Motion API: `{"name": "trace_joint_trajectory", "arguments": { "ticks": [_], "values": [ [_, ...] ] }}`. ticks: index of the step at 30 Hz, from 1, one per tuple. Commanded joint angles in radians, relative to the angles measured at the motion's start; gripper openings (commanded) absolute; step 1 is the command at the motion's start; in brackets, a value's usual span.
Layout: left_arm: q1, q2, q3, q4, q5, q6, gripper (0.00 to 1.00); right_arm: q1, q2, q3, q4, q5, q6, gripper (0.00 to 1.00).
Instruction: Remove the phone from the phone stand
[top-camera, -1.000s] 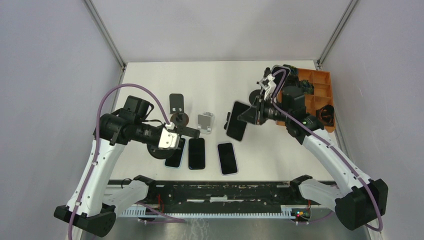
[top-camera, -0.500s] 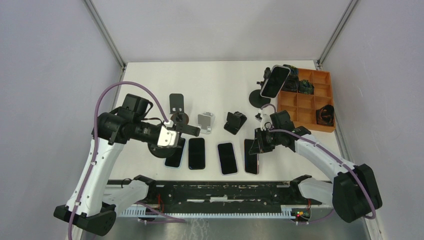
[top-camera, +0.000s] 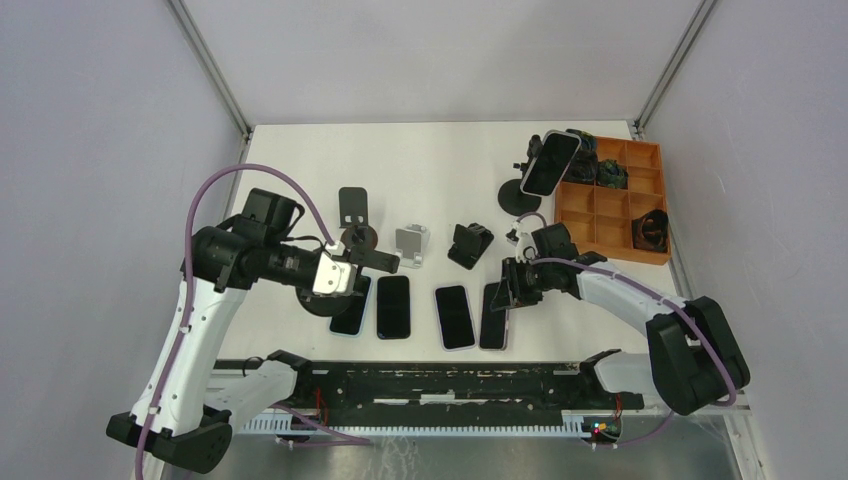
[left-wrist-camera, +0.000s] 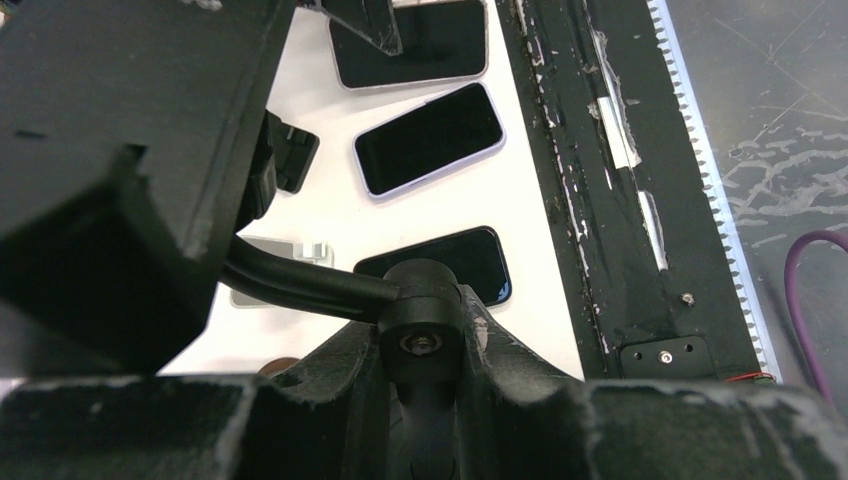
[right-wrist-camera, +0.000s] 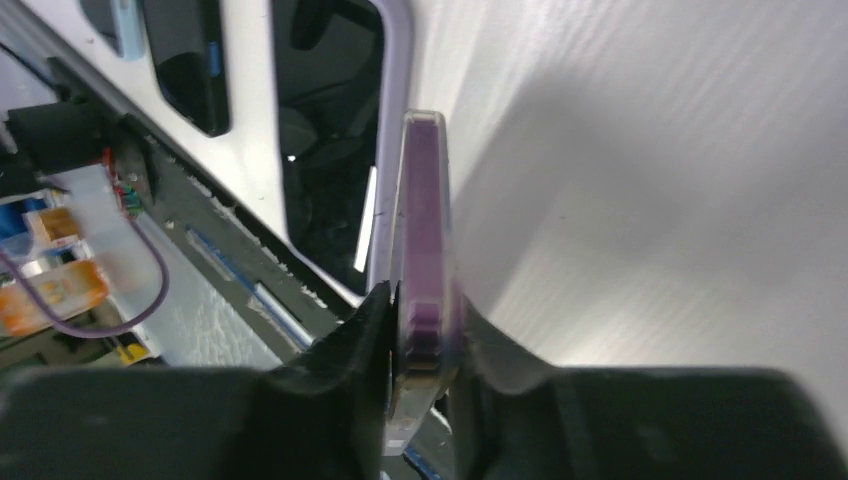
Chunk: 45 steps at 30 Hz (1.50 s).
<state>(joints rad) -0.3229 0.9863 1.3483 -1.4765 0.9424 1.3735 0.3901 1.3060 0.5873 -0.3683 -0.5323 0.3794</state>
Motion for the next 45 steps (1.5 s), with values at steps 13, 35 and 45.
{"name": "trace_joint_trajectory", "arguments": {
  "ticks": [13, 35, 45],
  "values": [
    [-0.003, -0.007, 0.037, 0.012, 0.08, -0.011, 0.02, 0.004, -0.043, 0.023, -0.038, 0.273, -0.025, 0.76],
    [-0.004, -0.009, 0.04, 0.021, 0.075, -0.019, 0.02, 0.296, 0.049, -0.06, 0.272, 0.124, 0.242, 0.5],
    [-0.004, 0.006, 0.042, 0.053, 0.091, -0.039, 0.02, 0.348, 0.04, 0.145, 0.248, 0.154, 0.229, 0.64]
  ]
}}
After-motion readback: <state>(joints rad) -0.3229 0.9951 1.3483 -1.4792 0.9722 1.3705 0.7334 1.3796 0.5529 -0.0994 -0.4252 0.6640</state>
